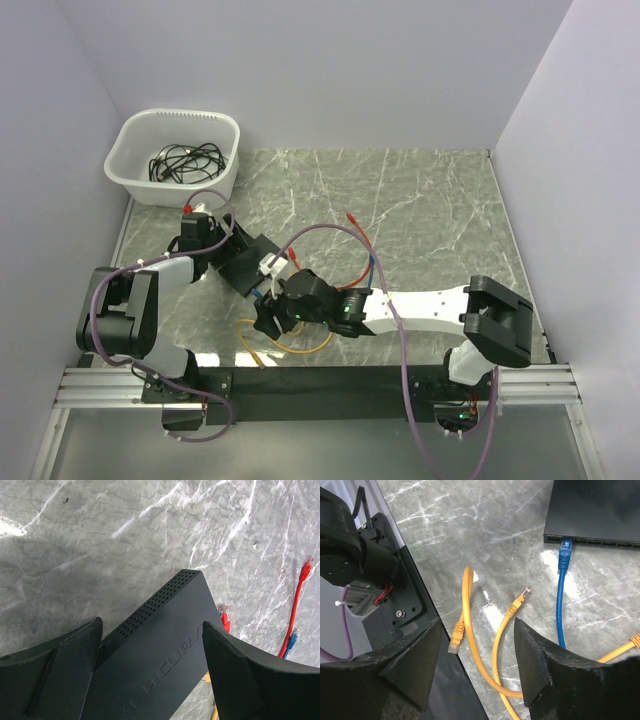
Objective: Insert the plug into the switch port
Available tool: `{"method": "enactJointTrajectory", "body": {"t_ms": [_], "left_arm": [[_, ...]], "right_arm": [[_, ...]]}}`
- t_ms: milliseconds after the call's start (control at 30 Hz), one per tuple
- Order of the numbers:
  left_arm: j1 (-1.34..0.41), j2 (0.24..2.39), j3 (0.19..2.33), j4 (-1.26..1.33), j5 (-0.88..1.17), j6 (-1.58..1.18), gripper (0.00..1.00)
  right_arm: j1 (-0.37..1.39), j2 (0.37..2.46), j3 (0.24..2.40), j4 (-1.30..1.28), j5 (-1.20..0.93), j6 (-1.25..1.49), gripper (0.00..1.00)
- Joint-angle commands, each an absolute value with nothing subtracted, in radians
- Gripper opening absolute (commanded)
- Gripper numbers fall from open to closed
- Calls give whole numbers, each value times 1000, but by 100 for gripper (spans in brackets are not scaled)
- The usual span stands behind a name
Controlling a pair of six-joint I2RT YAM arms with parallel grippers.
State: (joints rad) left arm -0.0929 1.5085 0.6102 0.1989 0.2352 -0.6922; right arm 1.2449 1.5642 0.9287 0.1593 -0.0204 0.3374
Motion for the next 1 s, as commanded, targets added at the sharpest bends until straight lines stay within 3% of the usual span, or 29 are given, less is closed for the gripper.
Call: {"method": "enactJointTrajectory", "body": {"t_ms": [0,200,333,367,600,767,967], "left_arm": [[-89,1493,601,170,229,-683,87],[-87,1502,607,172,233,-680,87],[-86,1502,607,170,236,-678,87],[-86,1502,607,170,235,-678,87],[-80,1516,615,166,241,-670,87],[-78,1529,617,169,247,-667,87],[-74,1531,618,169,249,-666,87]], "right_arm": [[1256,1581,920,173,-31,345,66],[1259,1606,933,155,-86,331,62],[1262,1612,940,155,-94,331,47],[1264,1612,943,153,-91,333,38],[1264,1638,974,127,-115,325,26],[1264,1602,986,123,-117,324,1],[1261,1473,1058,28,-51,272,0]]}}
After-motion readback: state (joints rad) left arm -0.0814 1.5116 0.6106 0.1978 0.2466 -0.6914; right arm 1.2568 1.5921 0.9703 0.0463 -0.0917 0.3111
